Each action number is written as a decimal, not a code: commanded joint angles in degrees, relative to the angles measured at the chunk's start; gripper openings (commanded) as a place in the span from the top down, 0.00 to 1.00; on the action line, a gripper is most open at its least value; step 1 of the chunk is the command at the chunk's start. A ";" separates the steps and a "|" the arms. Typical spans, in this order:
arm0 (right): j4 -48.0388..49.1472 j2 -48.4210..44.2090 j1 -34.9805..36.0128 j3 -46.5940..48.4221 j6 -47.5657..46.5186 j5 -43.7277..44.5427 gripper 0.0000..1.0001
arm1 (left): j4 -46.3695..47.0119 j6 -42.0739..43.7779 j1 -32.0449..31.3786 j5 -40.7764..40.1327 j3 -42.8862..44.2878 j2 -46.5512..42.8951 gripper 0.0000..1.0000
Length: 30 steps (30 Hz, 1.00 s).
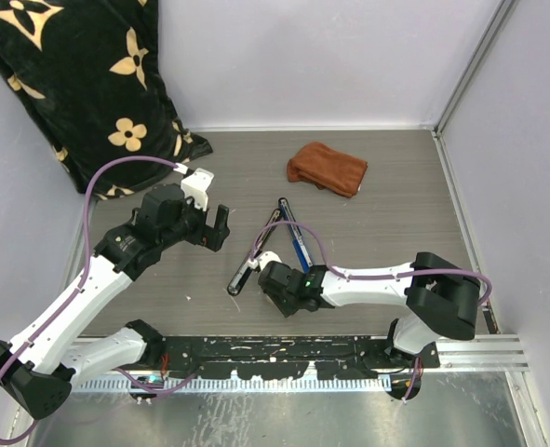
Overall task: Load the staples into the stapler
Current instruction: Pick up the staple from the staple box.
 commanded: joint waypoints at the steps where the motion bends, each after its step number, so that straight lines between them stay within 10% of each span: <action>1: 2.14 0.25 0.41 -0.78 1.46 1.95 0.72 | 2.09 0.44 -0.16 -0.59 0.61 -0.41 0.00; 18: -8.45 -11.32 -1.17 3.79 4.70 7.11 0.82 | 2.17 0.34 -0.17 -0.14 0.51 -0.70 0.00; 30: -19.65 -20.05 -19.18 4.02 -0.38 -8.53 0.81 | 2.00 -0.10 -0.17 2.27 0.78 0.73 0.00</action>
